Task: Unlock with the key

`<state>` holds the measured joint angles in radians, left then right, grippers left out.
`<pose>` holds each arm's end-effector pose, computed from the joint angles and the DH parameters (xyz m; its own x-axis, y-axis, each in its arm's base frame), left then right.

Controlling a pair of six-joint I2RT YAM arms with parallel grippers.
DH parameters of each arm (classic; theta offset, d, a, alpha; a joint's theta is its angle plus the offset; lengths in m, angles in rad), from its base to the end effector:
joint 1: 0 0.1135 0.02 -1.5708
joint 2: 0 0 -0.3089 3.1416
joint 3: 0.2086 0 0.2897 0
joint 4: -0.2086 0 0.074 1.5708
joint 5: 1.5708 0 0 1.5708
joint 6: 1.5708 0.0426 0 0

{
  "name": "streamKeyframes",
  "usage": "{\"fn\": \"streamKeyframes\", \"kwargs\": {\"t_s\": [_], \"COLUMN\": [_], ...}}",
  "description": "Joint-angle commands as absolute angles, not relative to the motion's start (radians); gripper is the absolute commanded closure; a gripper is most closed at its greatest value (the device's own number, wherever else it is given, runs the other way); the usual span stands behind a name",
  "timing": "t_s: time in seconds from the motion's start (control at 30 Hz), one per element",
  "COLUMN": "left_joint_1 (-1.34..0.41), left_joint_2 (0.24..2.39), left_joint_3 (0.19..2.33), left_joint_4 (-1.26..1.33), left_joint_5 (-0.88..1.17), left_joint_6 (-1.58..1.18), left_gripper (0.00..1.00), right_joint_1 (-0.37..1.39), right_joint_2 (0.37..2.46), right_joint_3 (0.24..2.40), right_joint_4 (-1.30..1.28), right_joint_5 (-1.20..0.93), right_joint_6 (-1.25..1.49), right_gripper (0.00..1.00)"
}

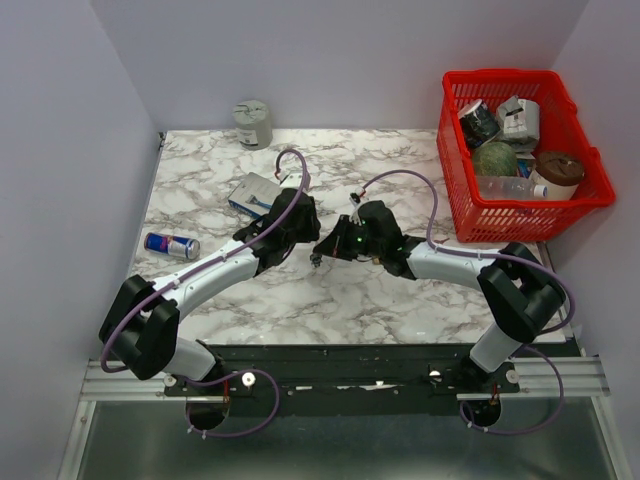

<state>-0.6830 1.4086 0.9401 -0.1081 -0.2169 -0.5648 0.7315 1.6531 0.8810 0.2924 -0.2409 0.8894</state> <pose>0.2749 -0.2119 0.2809 -0.6122 -0.1758 -0.7709 0.1761 0.9202 -0.3496 0.2854 0.2698 0.2134 -0.8425 0.2573 -0.4733 -0.2410 0.6056 0.7584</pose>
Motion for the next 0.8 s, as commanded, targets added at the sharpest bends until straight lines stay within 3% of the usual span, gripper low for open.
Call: {"fn": "streamKeyframes", "kwargs": {"t_s": [0.0,0.77], "left_joint_1": [-0.706,-0.698], "left_joint_2": [1.417,1.479], "left_joint_3": [0.919,0.957], "left_joint_4": [-0.156,-0.169], "left_joint_5": [-0.167,-0.121], "left_joint_6": [-0.6,-0.568], "left_gripper": [1.0,1.0], "right_joint_1": [0.709,0.706], "right_joint_2": [1.66,1.664], "right_joint_3": [0.949,0.861], "right_joint_4": [0.374,0.494], "right_joint_5": [-0.11,-0.103], "right_joint_6": [0.908,0.839], "right_gripper": [0.99,0.99]}}
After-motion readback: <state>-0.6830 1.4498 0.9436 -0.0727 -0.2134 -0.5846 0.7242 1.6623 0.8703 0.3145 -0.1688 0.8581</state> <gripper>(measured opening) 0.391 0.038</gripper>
